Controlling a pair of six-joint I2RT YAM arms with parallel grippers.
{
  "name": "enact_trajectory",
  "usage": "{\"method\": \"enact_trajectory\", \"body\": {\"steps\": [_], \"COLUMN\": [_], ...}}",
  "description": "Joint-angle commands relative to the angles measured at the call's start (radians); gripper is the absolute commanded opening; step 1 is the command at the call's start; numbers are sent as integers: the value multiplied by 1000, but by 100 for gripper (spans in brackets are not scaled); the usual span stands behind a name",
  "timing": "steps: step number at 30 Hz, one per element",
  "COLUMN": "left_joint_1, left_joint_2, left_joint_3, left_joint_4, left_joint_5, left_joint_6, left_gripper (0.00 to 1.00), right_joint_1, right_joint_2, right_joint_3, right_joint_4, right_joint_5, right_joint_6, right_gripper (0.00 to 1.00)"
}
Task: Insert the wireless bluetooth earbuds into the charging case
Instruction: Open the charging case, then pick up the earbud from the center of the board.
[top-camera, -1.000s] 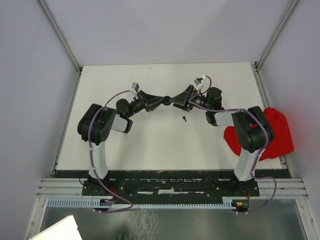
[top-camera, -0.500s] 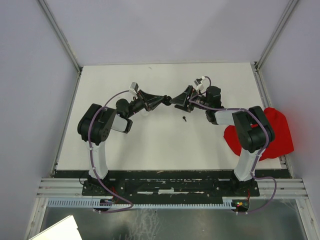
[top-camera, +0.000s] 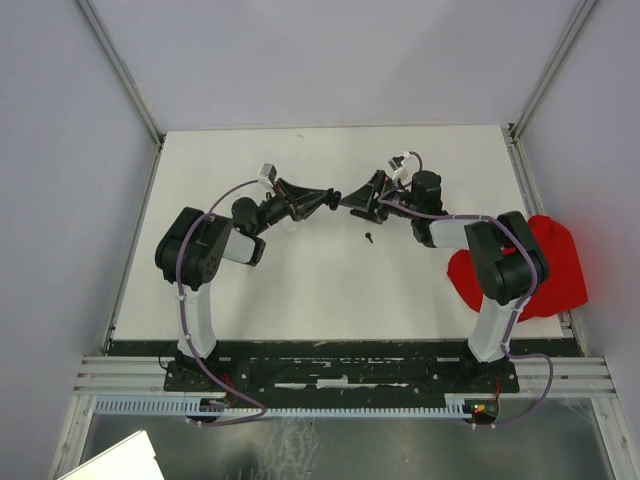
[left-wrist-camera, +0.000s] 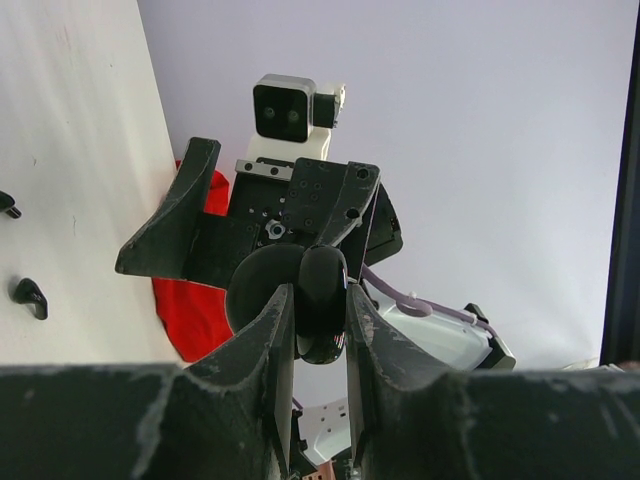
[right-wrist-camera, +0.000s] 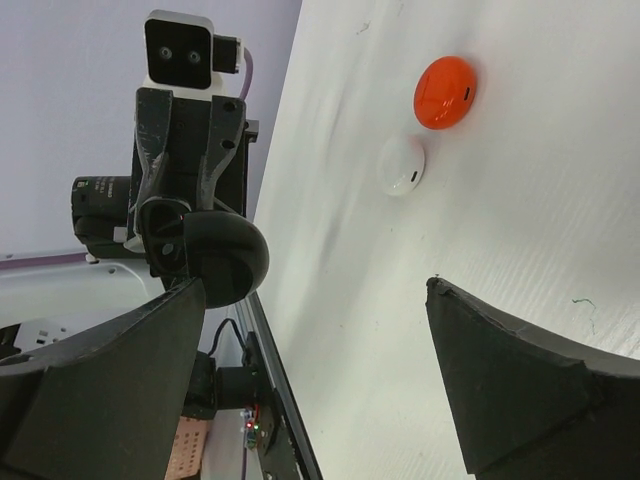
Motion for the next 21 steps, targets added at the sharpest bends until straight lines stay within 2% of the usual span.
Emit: {"method": "enact_trajectory", "body": {"steps": [1, 3, 8, 13, 18, 21], "left_joint_1": [-12, -5, 27, 43, 43, 43], "left_joint_2": [-24, -21, -6, 11, -4, -30], "left_joint_3": [25, 11, -55, -100, -108, -105], "left_joint_4": [99, 99, 91, 101, 60, 11], "left_joint_5": [-1, -23, -105, -146, -152, -141], "left_joint_6": [-31, -30, -57, -69, -55, -19], "left_gripper": [3, 3, 3, 3, 3, 3], "right_joint_1": [0, 0, 0, 8, 58, 109], "right_joint_2": [-35, -80, -245, -313, -272, -248], "right_joint_3": [31, 19, -13, 57, 167, 216], "right_joint_4": [-22, -122, -420, -733, -979, -1068], "right_joint_5": [37, 85, 364, 569, 718, 782], "right_joint_6": [-59, -121, -324, -527, -695, -758], "right_gripper": [99, 99, 99, 100, 90, 83]}}
